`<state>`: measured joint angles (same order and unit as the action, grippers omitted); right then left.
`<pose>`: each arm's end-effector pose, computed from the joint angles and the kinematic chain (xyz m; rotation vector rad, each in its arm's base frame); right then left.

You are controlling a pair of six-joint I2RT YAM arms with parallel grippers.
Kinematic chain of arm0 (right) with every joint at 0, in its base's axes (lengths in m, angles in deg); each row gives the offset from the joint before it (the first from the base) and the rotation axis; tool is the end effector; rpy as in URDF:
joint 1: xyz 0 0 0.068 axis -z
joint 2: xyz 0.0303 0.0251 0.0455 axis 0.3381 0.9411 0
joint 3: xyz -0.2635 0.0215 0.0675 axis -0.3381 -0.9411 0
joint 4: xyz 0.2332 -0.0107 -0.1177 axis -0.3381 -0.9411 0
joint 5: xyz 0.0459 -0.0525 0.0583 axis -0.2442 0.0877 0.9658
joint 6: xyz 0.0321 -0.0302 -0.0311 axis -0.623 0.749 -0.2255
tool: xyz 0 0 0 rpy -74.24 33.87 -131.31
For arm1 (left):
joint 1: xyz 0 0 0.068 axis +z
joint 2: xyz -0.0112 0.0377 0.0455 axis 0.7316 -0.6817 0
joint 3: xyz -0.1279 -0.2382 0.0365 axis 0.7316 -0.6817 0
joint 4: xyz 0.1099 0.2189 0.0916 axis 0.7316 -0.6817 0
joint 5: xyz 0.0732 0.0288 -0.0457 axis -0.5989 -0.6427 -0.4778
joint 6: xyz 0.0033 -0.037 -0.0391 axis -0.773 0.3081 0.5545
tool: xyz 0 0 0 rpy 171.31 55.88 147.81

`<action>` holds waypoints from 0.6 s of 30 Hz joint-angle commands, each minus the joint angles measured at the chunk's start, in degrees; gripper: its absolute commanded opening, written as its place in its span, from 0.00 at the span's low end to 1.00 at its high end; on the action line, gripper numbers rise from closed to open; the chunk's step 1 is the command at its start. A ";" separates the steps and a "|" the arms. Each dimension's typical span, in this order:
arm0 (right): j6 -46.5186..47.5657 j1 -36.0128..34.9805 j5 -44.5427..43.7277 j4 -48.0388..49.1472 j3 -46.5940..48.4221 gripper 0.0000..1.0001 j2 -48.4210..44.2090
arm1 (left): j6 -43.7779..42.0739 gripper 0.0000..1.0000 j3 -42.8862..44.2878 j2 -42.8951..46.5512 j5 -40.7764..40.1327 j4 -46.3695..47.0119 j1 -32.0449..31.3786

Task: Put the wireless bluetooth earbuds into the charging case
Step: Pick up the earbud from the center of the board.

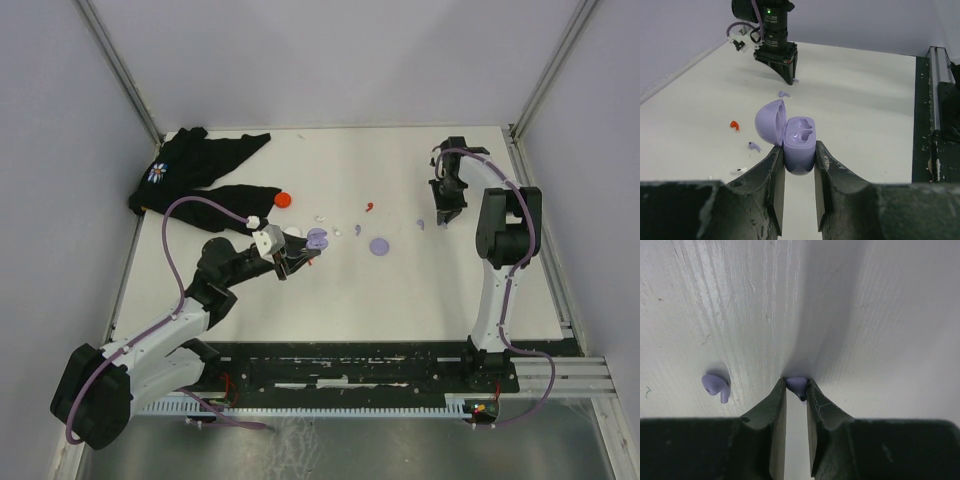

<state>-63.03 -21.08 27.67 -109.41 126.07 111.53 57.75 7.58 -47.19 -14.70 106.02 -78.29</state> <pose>0.4412 0.0089 0.1604 -0.0203 2.9633 -0.0466 0.1694 -0.1275 0.2597 0.9353 1.2522 -0.8575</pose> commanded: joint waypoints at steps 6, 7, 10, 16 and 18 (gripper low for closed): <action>-4.30 -1.06 1.17 3.21 -6.66 0.18 -10.12 | -2.05 0.03 -0.22 -0.22 -1.81 6.70 -0.01; -4.91 -1.56 1.66 3.92 -7.54 0.17 -12.08 | -1.76 0.03 -0.20 -0.30 -1.95 7.04 -0.02; -6.96 -3.69 1.92 5.70 -9.59 0.17 -17.24 | -0.78 0.03 -0.88 -0.25 -2.86 8.77 -0.07; -9.56 -9.97 1.76 6.86 -10.89 0.17 -26.41 | 0.05 0.03 -2.13 0.63 -6.69 13.55 -0.02; -10.35 -12.17 1.91 7.22 -11.10 0.16 -29.36 | -0.04 0.03 -1.98 0.63 -7.51 14.49 -0.08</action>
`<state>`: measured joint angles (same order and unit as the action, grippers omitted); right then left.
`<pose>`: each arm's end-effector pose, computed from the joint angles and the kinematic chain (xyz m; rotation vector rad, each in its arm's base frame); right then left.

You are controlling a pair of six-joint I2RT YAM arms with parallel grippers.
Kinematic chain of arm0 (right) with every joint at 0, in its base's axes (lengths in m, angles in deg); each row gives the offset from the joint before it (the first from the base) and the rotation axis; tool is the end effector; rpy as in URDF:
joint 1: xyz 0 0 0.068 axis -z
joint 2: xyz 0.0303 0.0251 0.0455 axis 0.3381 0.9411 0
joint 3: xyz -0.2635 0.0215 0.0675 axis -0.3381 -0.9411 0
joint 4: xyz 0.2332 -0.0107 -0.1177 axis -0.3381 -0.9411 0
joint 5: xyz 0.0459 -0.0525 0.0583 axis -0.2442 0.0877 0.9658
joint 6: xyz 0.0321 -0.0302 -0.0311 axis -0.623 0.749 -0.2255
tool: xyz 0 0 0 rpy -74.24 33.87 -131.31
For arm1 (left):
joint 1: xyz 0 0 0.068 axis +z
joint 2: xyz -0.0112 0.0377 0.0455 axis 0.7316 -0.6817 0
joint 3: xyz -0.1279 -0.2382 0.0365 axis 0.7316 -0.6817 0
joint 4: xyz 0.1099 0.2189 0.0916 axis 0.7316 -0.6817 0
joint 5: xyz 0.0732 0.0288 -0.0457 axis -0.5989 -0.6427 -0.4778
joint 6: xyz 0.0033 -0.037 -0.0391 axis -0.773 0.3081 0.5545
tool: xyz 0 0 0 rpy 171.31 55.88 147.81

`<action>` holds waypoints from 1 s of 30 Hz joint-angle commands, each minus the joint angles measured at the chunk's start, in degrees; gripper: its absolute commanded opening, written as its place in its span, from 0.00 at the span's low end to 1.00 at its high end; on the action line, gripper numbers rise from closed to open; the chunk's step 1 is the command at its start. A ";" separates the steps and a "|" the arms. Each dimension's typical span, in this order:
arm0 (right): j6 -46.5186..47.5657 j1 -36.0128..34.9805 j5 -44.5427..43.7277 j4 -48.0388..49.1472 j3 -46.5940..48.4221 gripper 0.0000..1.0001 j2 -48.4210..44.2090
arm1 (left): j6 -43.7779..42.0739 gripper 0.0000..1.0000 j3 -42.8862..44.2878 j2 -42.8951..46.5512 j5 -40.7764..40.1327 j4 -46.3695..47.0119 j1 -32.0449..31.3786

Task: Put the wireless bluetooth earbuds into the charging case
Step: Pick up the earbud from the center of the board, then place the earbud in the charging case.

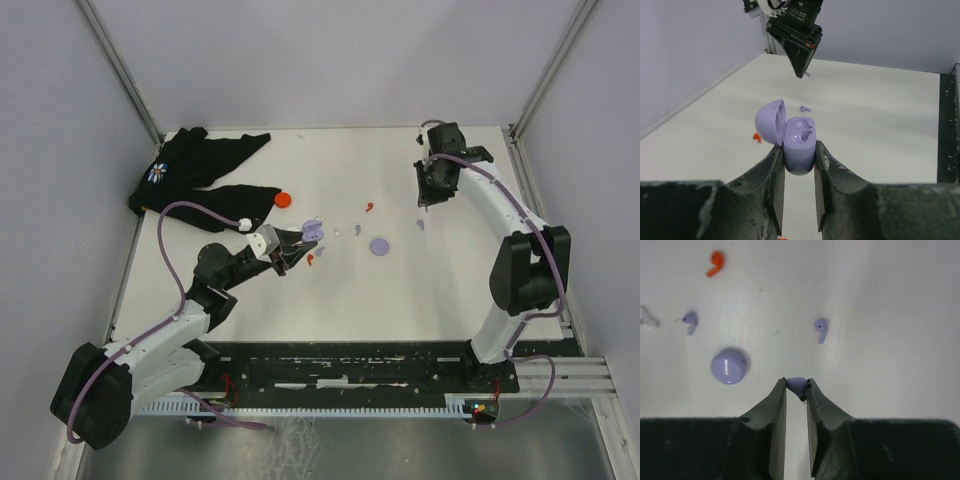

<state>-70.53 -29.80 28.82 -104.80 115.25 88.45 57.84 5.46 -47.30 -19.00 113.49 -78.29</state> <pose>0.3768 0.0661 0.2684 -0.0463 2.6718 0.0815 0.1683 -0.1242 0.2603 0.8619 1.1880 -0.7906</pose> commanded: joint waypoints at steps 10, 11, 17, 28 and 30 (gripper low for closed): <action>-9.95 -14.81 1.04 9.10 -4.38 0.14 -20.88 | 1.70 0.03 1.24 -1.13 -5.58 12.90 -0.02; -10.84 -15.85 1.14 10.35 -5.03 0.14 -22.10 | 2.02 0.03 1.34 -1.38 -5.65 13.45 -0.07; -13.80 -22.21 2.64 16.85 -7.62 0.14 -28.41 | 3.31 0.03 2.05 -2.66 -5.67 16.37 -0.02; -14.99 -35.25 3.30 34.40 -12.60 0.13 -32.84 | 4.64 0.03 4.54 -4.97 -4.57 17.18 -0.02; -13.86 -37.67 2.21 36.90 -13.20 0.13 -32.77 | 4.91 0.03 4.81 -5.33 -4.82 17.21 -0.02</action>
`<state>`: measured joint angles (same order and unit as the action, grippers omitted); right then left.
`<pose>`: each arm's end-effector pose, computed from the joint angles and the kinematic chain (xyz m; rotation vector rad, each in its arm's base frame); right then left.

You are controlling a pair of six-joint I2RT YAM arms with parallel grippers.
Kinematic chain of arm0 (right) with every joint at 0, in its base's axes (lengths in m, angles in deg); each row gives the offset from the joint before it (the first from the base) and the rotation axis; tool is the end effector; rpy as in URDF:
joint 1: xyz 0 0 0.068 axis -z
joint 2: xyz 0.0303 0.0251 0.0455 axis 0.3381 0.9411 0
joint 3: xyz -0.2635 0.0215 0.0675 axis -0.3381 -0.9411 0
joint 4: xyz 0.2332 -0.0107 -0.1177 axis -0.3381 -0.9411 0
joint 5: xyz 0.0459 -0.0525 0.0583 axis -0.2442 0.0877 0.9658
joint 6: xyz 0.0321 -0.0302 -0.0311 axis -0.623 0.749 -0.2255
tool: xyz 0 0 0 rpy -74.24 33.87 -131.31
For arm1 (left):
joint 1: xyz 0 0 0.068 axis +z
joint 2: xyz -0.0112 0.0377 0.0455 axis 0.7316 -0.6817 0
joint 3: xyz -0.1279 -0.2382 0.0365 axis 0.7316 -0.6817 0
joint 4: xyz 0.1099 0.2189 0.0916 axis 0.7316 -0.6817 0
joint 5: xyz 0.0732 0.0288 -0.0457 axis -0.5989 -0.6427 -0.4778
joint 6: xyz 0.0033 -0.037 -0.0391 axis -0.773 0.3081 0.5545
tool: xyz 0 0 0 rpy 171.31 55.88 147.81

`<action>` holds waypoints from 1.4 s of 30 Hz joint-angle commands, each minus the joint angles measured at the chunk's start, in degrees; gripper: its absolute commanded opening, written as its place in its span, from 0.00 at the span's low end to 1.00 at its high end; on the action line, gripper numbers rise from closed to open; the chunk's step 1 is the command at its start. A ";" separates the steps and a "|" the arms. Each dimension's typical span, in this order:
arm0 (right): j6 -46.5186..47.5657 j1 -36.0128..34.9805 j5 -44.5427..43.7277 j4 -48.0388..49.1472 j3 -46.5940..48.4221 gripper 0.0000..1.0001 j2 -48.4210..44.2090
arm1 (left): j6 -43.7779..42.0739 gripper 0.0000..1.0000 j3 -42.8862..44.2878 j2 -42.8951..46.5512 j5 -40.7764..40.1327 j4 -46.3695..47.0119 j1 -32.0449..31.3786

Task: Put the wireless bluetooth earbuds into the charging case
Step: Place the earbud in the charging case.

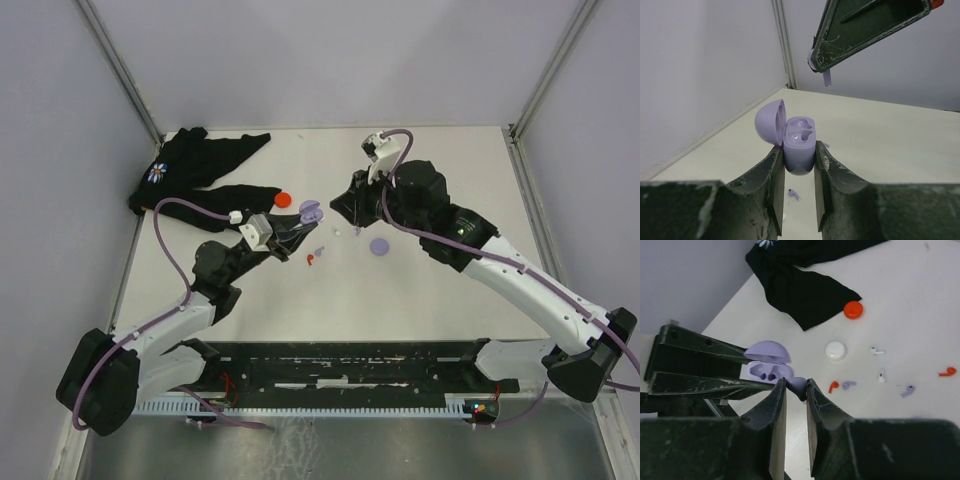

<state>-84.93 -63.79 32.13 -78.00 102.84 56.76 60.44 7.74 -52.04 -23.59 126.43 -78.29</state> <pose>0.2009 0.1963 0.4112 -0.3996 1.9104 0.8269 0.1787 -0.1276 0.2808 0.7412 1.0528 -0.7521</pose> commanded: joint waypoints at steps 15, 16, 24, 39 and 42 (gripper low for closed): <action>5.12 -9.73 -8.15 18.16 -4.03 0.13 0.96 | 4.37 0.03 3.03 -2.16 0.67 5.89 -0.04; 5.10 -9.74 -8.16 18.29 -4.01 0.12 1.30 | 4.52 0.03 3.05 -2.22 0.79 6.19 -0.04; 5.39 -10.15 -7.91 17.51 -3.25 0.12 3.13 | 5.66 0.03 3.09 -2.68 1.03 7.39 -0.06; 5.67 -10.46 -8.77 14.50 -2.94 0.12 3.70 | 6.18 0.03 3.16 -3.11 -0.28 7.67 -0.09; 5.26 -10.62 -8.42 14.52 -2.88 0.13 3.94 | 6.42 0.03 3.35 -3.27 -0.27 7.79 -0.03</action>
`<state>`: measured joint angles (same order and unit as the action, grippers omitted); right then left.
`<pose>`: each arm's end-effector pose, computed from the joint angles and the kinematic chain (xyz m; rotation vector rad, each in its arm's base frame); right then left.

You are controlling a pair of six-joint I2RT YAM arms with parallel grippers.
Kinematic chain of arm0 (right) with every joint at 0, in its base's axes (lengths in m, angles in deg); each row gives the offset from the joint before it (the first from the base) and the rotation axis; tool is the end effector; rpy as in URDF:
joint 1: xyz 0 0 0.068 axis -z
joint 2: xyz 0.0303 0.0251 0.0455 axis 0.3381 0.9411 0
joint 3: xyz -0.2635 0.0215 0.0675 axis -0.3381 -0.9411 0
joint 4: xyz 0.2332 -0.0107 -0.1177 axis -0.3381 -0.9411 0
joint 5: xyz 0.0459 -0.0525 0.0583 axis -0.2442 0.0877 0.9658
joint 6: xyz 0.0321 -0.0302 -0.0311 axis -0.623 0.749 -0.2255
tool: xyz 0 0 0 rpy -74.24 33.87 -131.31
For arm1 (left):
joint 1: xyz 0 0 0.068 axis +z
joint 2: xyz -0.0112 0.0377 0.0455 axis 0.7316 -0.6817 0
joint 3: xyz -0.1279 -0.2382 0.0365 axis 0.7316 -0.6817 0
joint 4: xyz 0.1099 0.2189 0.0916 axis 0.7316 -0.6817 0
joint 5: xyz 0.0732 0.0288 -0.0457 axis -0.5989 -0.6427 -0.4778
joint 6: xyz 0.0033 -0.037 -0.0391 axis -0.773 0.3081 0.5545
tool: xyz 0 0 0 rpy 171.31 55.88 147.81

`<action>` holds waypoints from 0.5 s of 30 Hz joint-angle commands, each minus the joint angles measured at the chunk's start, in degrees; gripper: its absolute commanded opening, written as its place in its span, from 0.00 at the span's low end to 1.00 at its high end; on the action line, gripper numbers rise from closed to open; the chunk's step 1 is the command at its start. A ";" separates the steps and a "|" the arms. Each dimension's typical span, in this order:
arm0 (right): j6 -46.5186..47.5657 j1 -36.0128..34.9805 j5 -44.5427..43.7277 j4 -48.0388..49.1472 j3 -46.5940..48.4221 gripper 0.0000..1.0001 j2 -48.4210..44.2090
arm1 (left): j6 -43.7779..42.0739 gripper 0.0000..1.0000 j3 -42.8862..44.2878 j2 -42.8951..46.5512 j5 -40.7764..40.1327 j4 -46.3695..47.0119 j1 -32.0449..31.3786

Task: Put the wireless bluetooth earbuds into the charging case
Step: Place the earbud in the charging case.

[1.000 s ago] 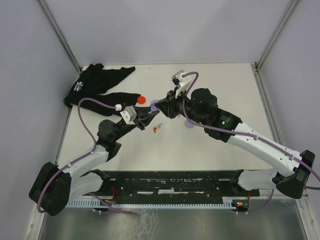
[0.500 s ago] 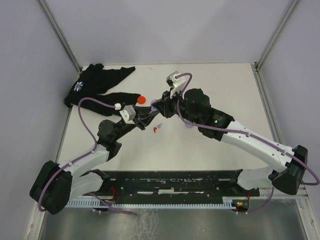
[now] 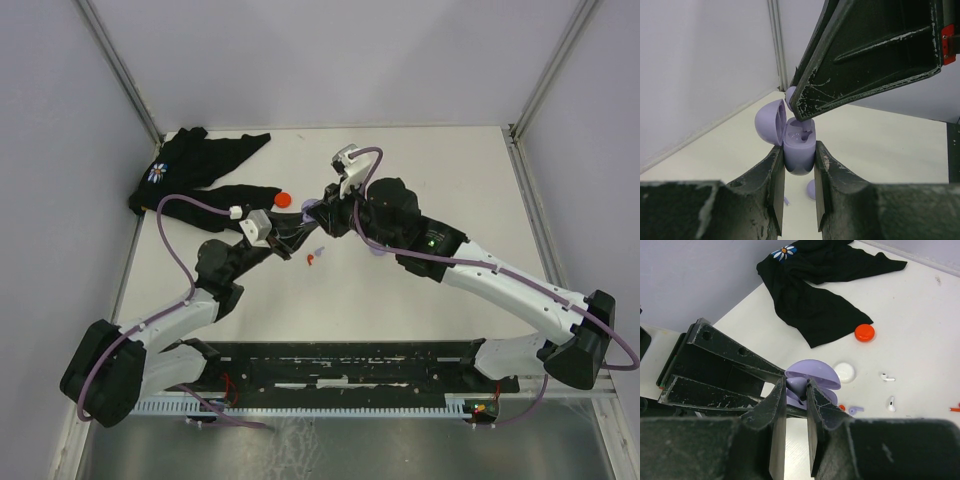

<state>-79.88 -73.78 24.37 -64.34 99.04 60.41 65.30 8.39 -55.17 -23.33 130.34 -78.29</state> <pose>0.1836 0.2473 0.3958 -0.5114 1.7573 0.8148 0.1848 -0.1315 0.2802 0.7004 1.0630 -0.8245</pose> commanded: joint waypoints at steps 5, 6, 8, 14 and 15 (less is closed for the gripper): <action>-0.10 -0.98 0.07 0.84 1.52 0.13 0.96 | 1.59 0.03 2.86 -0.18 -0.94 3.42 -0.02; -0.10 -1.02 -0.12 0.87 1.55 0.13 1.12 | 1.66 0.03 2.86 -0.17 -1.12 3.49 -0.02; -0.24 -1.21 -0.75 0.87 1.48 0.13 1.17 | 1.75 0.03 2.76 -0.13 -1.40 3.48 -0.05; -0.96 -1.38 -2.13 0.55 1.67 0.28 0.62 | 1.51 0.03 2.60 -0.11 -1.43 3.14 -0.07; -0.98 -1.38 -2.08 0.22 2.03 0.32 0.46 | 1.47 0.03 2.41 -0.12 -1.44 2.99 -0.06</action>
<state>-80.19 -74.65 23.32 -64.61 99.04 61.54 65.45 8.81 -55.32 -23.72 130.34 -78.29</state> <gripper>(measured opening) 0.268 0.321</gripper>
